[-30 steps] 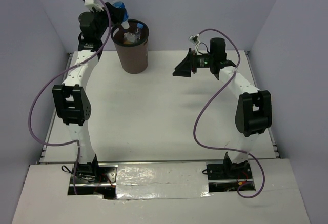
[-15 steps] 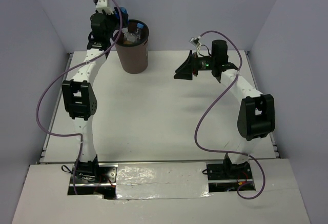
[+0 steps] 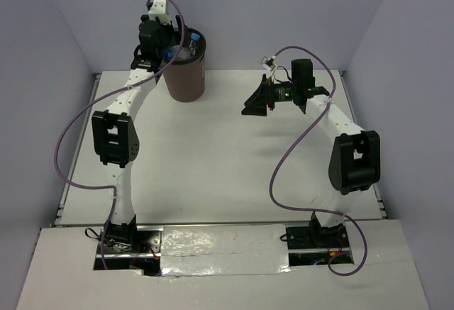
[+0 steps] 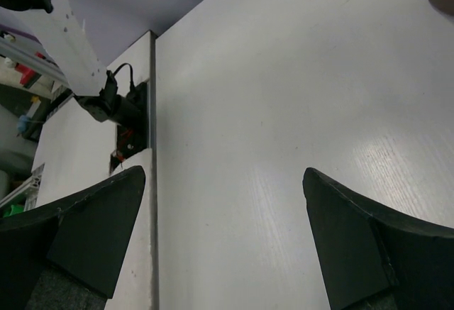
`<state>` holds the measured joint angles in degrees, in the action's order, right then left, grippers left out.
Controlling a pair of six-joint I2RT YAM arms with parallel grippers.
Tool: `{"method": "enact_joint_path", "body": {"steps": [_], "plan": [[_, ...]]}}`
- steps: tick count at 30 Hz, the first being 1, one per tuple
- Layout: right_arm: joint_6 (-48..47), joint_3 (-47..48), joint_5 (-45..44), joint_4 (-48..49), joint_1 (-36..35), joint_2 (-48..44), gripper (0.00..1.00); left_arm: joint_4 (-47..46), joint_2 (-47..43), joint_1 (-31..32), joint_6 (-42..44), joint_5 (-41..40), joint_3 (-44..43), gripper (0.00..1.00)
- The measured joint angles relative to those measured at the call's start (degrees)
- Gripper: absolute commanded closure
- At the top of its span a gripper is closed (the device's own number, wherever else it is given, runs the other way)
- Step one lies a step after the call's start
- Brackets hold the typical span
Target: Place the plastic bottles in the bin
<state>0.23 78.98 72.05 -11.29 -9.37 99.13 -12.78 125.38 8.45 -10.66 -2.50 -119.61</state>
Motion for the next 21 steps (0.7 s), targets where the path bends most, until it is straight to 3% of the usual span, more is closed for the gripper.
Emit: {"method": "enact_joint_path", "body": {"steps": [9, 21], "plan": [[-8.92, 4.15, -7.76, -11.78, 0.07, -0.55, 0.00, 2.21, -7.78, 0.48, 0.07, -0.04, 7.34, 0.01], [-13.73, 8.44, -28.59, -16.33, 5.18, -11.69, 0.00, 2.38, -40.48, 0.98, -1.55, 1.49, 30.86, 0.01]]}}
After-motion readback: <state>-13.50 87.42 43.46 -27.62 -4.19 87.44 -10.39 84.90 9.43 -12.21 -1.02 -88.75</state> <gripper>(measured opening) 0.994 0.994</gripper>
